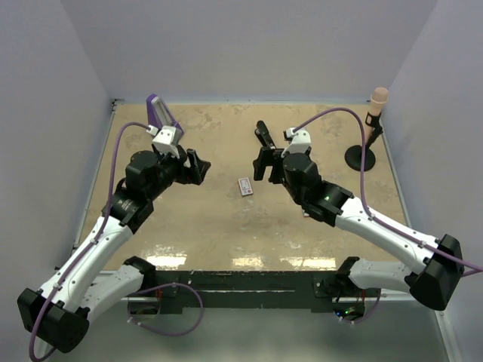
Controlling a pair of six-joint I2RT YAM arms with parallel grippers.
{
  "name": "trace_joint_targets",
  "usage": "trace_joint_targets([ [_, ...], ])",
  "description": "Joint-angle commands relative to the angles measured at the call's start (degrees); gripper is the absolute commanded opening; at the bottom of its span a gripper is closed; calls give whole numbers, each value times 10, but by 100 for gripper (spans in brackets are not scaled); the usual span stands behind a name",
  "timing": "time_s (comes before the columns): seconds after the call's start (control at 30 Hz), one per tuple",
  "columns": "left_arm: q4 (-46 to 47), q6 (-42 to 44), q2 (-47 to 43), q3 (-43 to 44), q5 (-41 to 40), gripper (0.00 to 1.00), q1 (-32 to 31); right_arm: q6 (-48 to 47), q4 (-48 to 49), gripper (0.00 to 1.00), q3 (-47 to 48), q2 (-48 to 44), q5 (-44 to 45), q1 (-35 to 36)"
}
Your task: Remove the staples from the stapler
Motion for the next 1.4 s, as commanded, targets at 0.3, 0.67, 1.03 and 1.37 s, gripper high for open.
trace_joint_targets([
  [0.3, 25, 9, -16, 0, -23, 84, -2, -30, 27, 99, 30, 5, 88, 0],
  [0.67, 20, 11, -23, -2, -38, 82, -2, -270, 92, 82, 186, 252, 52, -83],
  [1.03, 22, 12, -26, -3, -38, 82, -2, -291, 5, 76, 367, 464, -137, -204],
  [1.37, 22, 14, -34, -5, -38, 82, -2, -326, -37, 76, 498, 599, -200, -234],
])
